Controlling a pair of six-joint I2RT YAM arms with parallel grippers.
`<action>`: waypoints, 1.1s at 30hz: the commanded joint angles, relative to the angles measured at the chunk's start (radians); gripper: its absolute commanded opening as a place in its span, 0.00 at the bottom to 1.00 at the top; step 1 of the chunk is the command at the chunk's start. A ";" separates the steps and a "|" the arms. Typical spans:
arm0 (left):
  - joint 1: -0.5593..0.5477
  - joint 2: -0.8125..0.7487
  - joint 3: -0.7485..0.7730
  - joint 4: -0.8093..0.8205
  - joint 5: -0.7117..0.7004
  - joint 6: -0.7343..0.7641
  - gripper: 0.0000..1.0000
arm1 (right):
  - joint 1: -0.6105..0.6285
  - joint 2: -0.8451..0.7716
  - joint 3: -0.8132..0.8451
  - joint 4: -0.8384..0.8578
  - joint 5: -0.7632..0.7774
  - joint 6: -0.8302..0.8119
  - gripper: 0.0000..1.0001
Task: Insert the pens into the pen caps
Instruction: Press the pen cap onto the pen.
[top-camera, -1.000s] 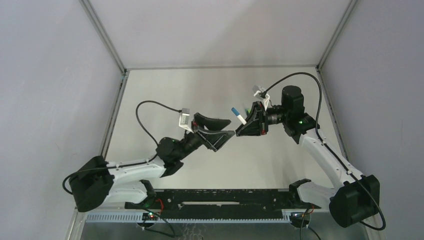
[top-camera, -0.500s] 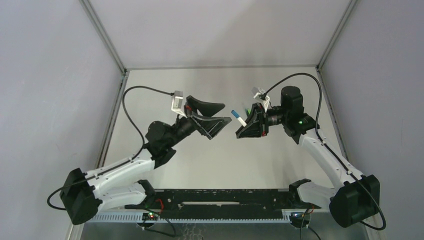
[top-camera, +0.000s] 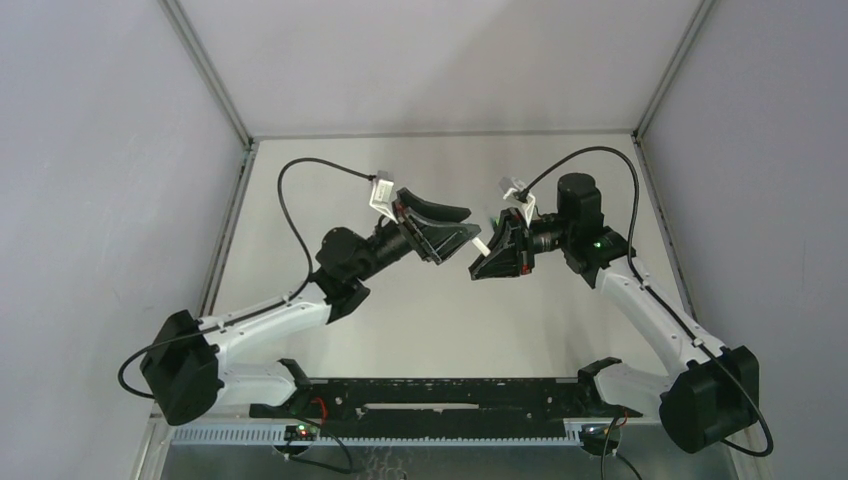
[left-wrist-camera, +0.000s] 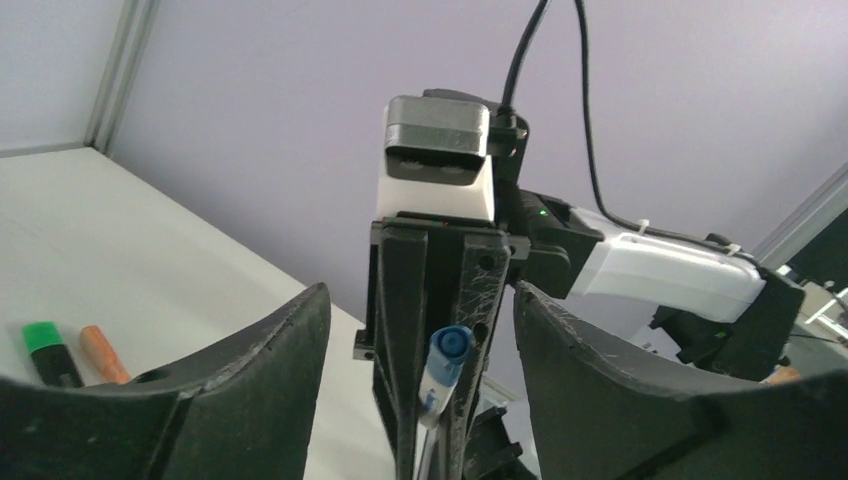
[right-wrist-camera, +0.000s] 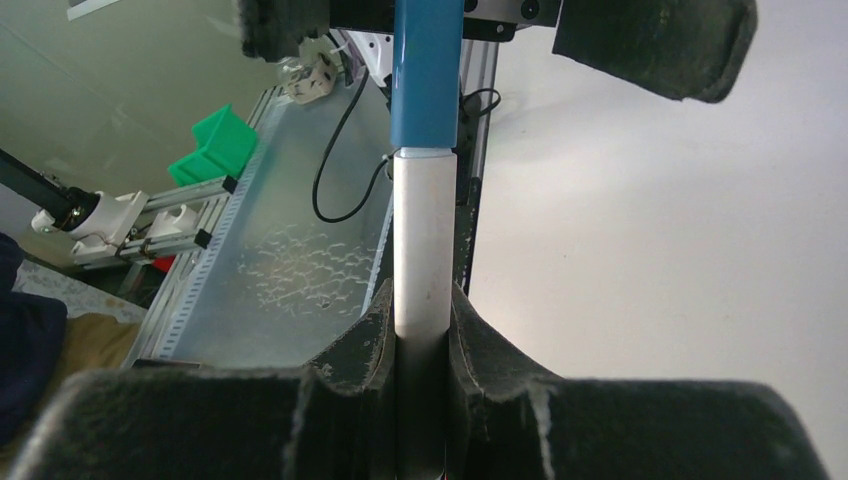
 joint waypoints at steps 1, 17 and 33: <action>0.006 0.024 0.067 0.101 0.039 -0.046 0.69 | 0.008 0.012 0.004 0.007 -0.001 -0.015 0.00; 0.006 0.064 0.077 0.115 0.084 -0.079 0.34 | 0.002 0.012 0.004 0.013 0.012 -0.001 0.00; -0.143 0.045 -0.018 0.016 -0.220 -0.097 0.00 | -0.005 -0.027 0.004 -0.030 0.164 -0.049 0.00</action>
